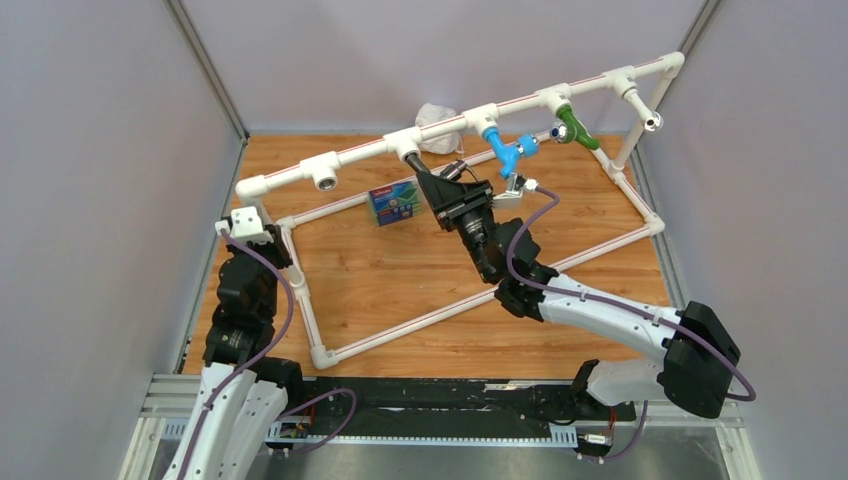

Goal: Install the water faucets

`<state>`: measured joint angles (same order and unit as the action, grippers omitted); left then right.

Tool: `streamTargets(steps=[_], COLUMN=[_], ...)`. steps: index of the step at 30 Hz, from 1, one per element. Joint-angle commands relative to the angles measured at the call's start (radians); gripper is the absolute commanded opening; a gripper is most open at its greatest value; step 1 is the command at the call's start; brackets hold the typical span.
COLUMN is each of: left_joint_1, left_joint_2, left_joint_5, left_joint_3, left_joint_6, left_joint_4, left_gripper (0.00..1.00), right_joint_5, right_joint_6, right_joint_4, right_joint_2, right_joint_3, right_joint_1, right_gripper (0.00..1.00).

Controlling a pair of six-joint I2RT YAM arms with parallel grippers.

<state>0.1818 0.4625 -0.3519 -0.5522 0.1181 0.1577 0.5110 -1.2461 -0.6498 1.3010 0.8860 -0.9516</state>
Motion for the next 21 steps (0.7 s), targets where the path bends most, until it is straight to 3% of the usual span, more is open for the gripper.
streamTargets(steps=[1,5,12,17,21], left_joint_1=[0.019,0.019,0.019,0.019,0.018], left_joint_2=[-0.002,0.001,-0.007,-0.004,0.005], left_joint_5=[0.064,0.065,0.062,0.064,0.065], left_joint_3=[-0.006,-0.009,-0.012,-0.015,-0.017], left_joint_6=[0.011,0.011,0.014,0.014,0.011], left_joint_4=[0.045,0.046,0.046,0.046,0.048], left_gripper=[0.00,0.00,0.04,0.05,0.05], right_joint_5=[-0.037,-0.071,-0.291,-0.465,-0.581], right_joint_6=[0.298,0.537,1.372,2.024,2.402], right_joint_4=[-0.053,-0.131,-0.202,-0.087,0.033], right_joint_2=[-0.014,-0.023,-0.095,-0.187,-0.216], right_joint_3=[-0.038,-0.045,-0.081,-0.108,-0.091], right_joint_1=[0.004,0.002,-0.009,-0.013,-0.013], right_gripper=[0.00,0.00,0.00,0.00,0.00])
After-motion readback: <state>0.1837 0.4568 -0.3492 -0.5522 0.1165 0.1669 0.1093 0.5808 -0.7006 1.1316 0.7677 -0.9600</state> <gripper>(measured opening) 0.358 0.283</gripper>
